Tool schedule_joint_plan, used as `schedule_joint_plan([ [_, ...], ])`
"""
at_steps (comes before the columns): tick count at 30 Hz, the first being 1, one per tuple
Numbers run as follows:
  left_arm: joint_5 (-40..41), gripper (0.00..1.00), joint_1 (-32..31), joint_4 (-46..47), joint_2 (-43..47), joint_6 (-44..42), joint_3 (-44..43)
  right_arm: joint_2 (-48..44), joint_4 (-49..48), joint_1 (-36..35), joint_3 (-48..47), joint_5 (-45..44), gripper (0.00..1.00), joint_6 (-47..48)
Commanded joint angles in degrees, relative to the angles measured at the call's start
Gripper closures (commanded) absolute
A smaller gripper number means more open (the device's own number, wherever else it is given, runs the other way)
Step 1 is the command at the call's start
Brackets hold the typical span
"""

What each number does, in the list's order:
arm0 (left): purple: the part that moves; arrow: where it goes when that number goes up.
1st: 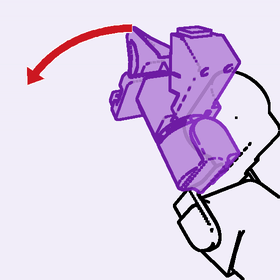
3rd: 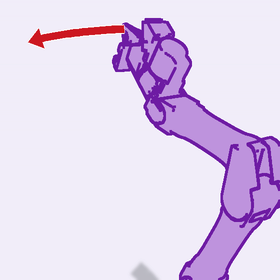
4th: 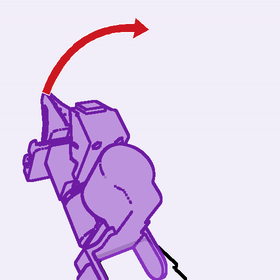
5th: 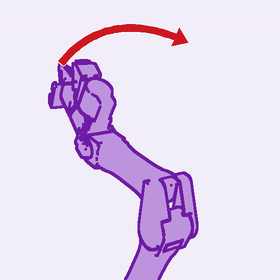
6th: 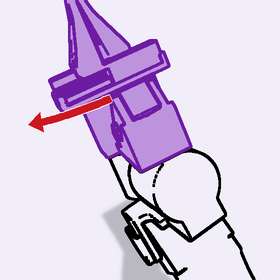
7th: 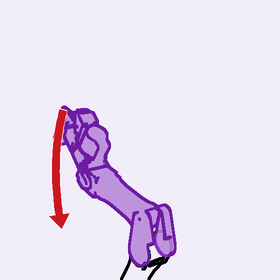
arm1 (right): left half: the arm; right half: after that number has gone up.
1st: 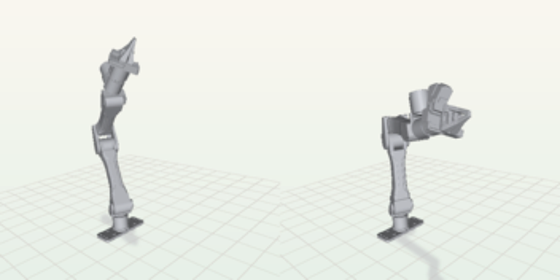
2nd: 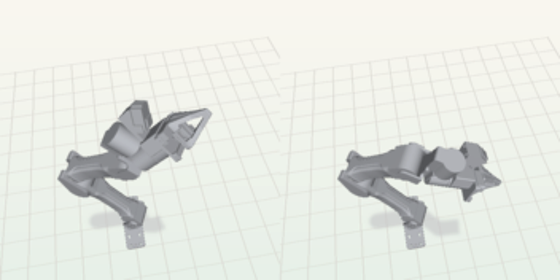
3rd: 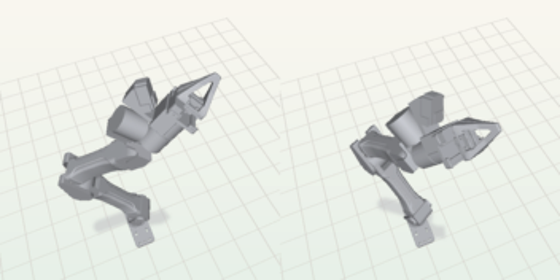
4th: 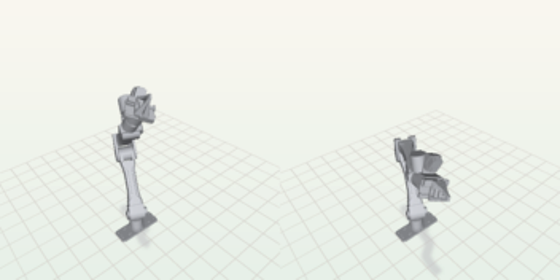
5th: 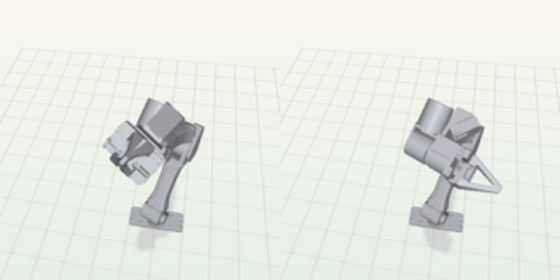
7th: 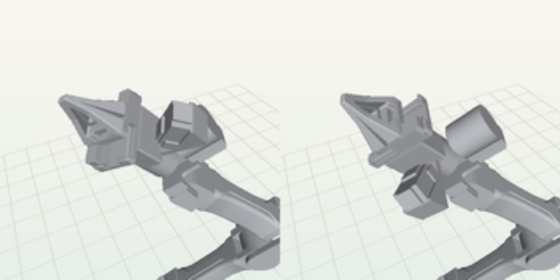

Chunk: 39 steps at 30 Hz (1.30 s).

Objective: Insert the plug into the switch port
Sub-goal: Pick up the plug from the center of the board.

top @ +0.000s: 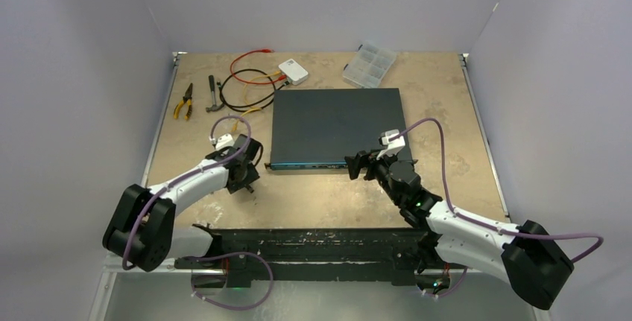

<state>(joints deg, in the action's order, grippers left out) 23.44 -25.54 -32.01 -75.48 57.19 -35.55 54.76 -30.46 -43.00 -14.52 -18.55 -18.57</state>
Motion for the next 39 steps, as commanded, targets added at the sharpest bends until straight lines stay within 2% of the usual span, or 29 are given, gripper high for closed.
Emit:
schedule_joint_plan([
  [1, -1.64, 0.52, 1.95, 3.09, 2.36, 5.92, 2.76, -1.04, -1.19, 0.02, -0.51, -0.55, 0.09, 0.02],
  [5, -0.77, 0.66, 1.99, 1.1, 1.01, 6.27, 0.93, -1.45, -1.09, 0.02, -0.42, -0.57, 0.1, 0.02],
  [10, -1.24, 0.92, 1.98, -0.96, 0.63, 5.68, -0.4, -1.29, -1.99, 0.02, -0.33, -0.06, 0.1, 0.25],
  [13, -1.53, 1.0, 1.92, -1.34, 2.7, 5.14, -0.65, -1.17, -4.64, -0.04, -0.12, 1.58, 0.11, 2.37],
  [18, -2.7, 1.0, 1.9, -1.18, 8.84, 3.93, -1.0, -0.88, -9.35, -0.06, 1.15, 7.11, 0.12, 3.79],
  [25, -6.21, 1.0, 1.36, 0.96, 16.48, 3.47, -2.01, 3.35, -12.38, -2.77, -1.56, 14.23, 0.13, -1.21],
  [31, -12.81, 1.0, -1.35, 9.22, 15.83, 5.25, -1.77, 13.47, -13.08, -14.37, -9.36, 6.86, 0.13, -2.25],
  [39, -17.6, 1.0, -5.45, 23.36, 15.04, 9.78, 1.75, 25.81, -14.63, -23.09, -18.17, -3.44, 0.12, -8.45],
])
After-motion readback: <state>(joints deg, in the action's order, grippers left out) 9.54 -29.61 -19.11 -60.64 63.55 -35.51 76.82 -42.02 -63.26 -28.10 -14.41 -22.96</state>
